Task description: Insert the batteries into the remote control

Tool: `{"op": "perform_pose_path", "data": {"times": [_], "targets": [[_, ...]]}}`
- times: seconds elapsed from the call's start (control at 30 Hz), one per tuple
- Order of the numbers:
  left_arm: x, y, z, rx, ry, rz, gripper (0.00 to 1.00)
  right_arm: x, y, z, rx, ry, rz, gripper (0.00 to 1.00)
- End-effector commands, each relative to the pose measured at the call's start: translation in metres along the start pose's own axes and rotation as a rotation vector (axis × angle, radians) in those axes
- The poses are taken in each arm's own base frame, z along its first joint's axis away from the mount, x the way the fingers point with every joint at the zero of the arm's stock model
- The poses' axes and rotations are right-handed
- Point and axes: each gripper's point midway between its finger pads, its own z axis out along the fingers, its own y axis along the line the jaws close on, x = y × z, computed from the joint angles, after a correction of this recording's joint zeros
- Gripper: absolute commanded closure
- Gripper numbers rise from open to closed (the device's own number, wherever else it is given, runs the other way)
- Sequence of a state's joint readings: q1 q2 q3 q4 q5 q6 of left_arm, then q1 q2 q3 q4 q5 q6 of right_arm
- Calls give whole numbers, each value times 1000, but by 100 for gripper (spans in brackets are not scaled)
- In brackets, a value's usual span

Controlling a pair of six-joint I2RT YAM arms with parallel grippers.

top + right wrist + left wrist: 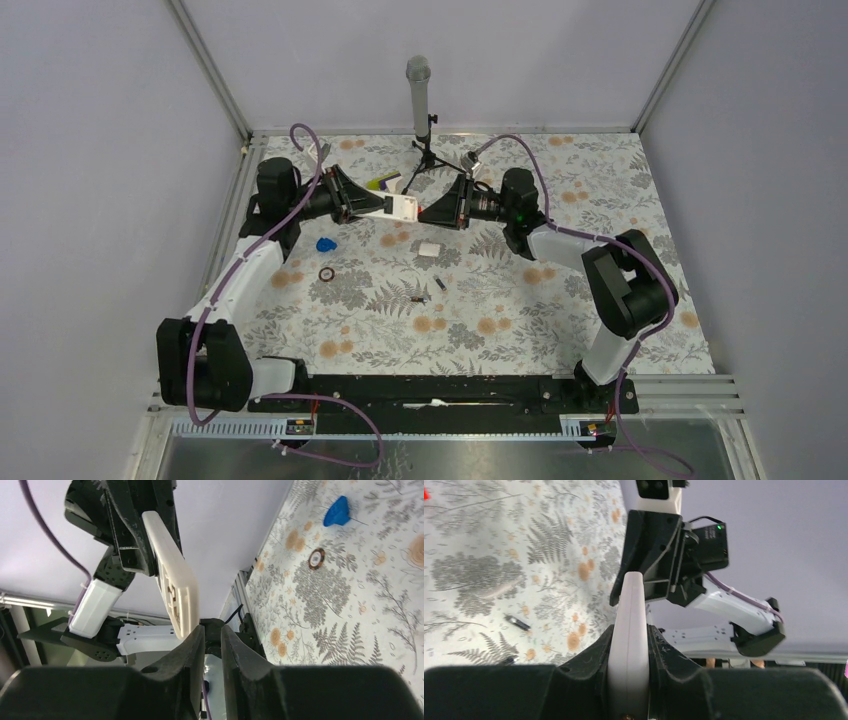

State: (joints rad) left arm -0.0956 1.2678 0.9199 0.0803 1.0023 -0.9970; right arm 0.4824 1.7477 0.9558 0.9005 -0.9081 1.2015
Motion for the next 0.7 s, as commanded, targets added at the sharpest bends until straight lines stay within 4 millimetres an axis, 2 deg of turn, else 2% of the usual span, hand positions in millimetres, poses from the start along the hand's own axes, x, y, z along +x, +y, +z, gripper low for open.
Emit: {"op": "perform_pose_path", "data": {"times": [0.0,0.1,0.2,0.4,0.53,0.67], "targets": [[-9,33,1,-163,-39,83,100,-1,-30,-4,125,-50,-23,74],[-4,54,-1,-236,-35,85,100,3,-59,-14,272,-60,-74,70],[0,62,-4,-268,-21,109,100,6,-68,-24,350,-55,-132,58],[4,61,-7,-267,7,176,100,9,-56,-36,372,-39,-259,28],[11,52,-9,-223,35,237,100,18,-47,-42,375,9,-341,26],[19,29,-11,-117,68,309,100,32,-7,-36,226,66,-425,19]]}}
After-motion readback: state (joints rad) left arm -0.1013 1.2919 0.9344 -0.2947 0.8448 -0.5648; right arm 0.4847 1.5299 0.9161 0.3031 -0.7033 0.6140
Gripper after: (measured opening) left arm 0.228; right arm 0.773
